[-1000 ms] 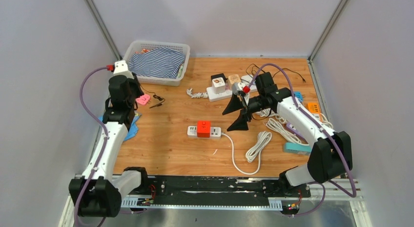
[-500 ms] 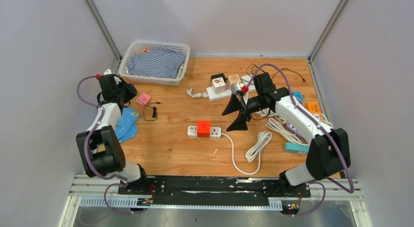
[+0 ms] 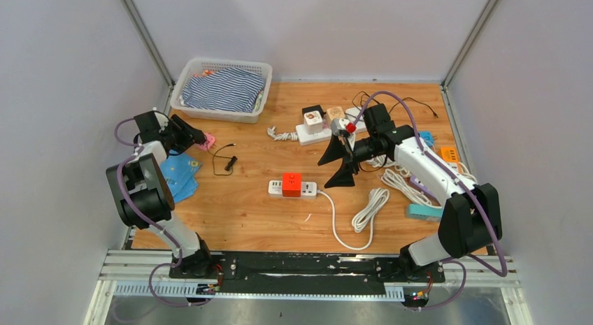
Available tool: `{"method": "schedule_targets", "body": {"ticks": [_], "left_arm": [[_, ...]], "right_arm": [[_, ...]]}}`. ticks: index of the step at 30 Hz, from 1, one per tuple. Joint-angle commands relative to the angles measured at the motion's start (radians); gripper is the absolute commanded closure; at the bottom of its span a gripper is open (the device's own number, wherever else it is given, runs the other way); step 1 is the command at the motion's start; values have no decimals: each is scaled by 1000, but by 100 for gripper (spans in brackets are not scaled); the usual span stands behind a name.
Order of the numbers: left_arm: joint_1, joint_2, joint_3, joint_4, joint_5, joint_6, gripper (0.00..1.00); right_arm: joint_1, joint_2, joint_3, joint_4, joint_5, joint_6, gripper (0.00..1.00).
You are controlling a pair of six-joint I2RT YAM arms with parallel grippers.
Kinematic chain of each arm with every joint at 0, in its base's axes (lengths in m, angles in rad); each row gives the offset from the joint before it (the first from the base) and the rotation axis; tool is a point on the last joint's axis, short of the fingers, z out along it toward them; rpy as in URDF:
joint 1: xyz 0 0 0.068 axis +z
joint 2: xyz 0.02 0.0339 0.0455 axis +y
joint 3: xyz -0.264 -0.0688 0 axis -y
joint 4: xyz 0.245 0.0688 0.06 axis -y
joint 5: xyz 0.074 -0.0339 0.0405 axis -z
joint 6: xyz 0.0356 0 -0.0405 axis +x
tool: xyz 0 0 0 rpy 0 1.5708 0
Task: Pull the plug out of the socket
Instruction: Place the plug at the center of the board.
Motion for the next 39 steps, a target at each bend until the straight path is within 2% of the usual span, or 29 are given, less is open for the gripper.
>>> {"method": "schedule_targets", "body": {"ticks": [1, 15, 19, 28, 39], "left_arm": [[4, 10, 19, 12, 51, -7, 42], [3, -54, -2, 12, 30, 7, 41], [2, -87, -9, 12, 37, 9, 37], [-60, -164, -18, 12, 41, 32, 31], [-169, -300, -35, 12, 33, 74, 30]], "right_arm": [[3, 0, 1, -6, -7, 0, 15], [2, -2, 2, -5, -5, 0, 15], [3, -2, 1, -5, -4, -1, 15], [3, -2, 0, -5, -2, -1, 15], [3, 4, -3, -6, 4, -6, 15]]}}
